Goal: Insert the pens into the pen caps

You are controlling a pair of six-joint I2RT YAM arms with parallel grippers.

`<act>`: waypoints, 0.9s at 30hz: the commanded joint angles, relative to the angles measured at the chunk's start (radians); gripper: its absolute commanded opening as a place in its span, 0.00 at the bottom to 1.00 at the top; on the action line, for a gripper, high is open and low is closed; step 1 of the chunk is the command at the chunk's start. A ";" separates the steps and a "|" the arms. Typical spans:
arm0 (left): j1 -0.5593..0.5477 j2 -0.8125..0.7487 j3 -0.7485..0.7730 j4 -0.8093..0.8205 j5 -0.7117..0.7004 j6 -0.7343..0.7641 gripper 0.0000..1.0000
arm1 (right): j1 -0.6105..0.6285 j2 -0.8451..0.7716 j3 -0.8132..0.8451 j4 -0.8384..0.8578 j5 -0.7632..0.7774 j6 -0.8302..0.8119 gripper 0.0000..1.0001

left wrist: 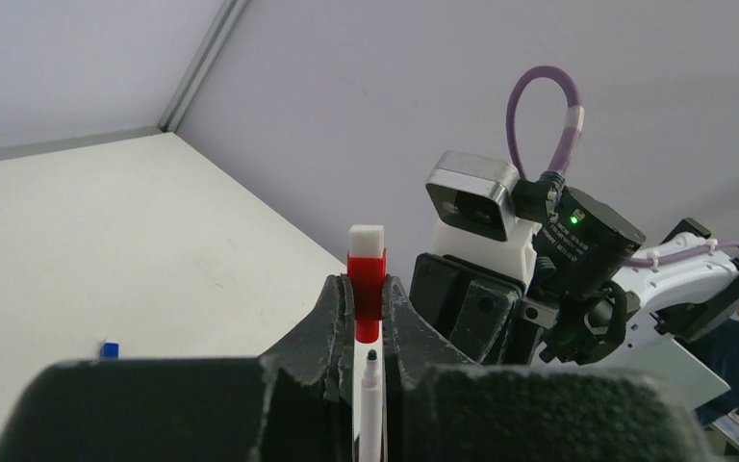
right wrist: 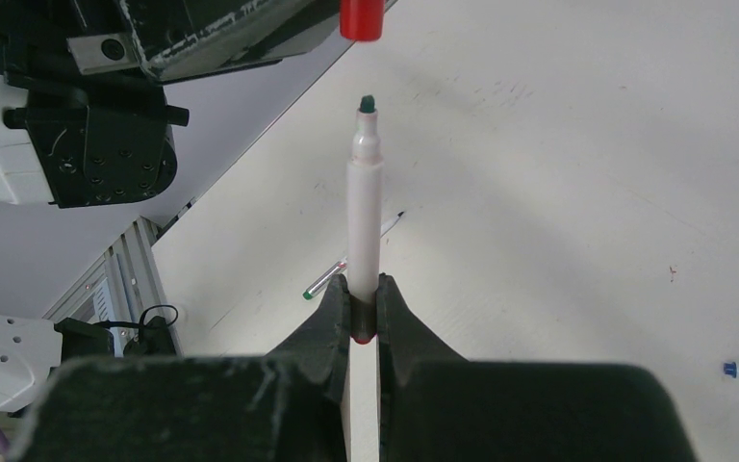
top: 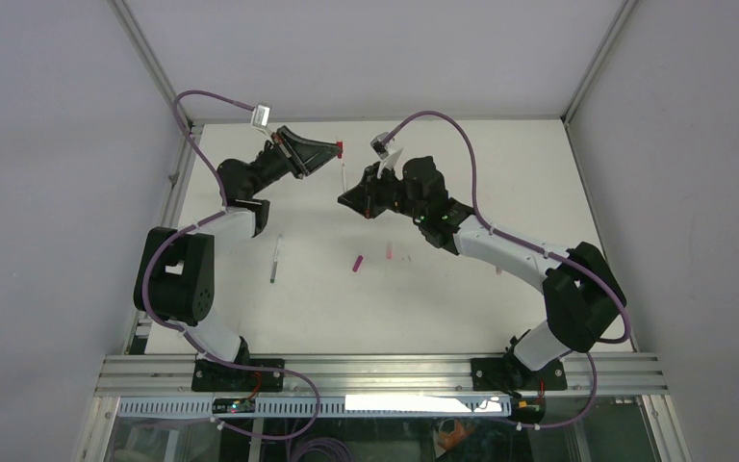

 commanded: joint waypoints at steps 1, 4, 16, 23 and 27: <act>0.015 -0.033 -0.005 0.161 -0.085 0.038 0.00 | -0.004 -0.022 0.040 0.043 -0.013 -0.010 0.00; 0.014 -0.021 0.007 0.161 -0.084 0.029 0.00 | -0.005 -0.020 0.040 0.043 -0.016 -0.008 0.00; -0.001 -0.037 -0.028 0.161 -0.044 0.023 0.00 | -0.004 -0.005 0.047 0.044 -0.016 -0.007 0.00; -0.021 -0.053 -0.040 0.162 -0.035 0.022 0.00 | -0.004 0.016 0.070 0.044 -0.017 -0.007 0.00; -0.027 -0.058 -0.042 0.161 -0.030 0.020 0.00 | -0.004 0.033 0.079 0.042 -0.019 -0.006 0.00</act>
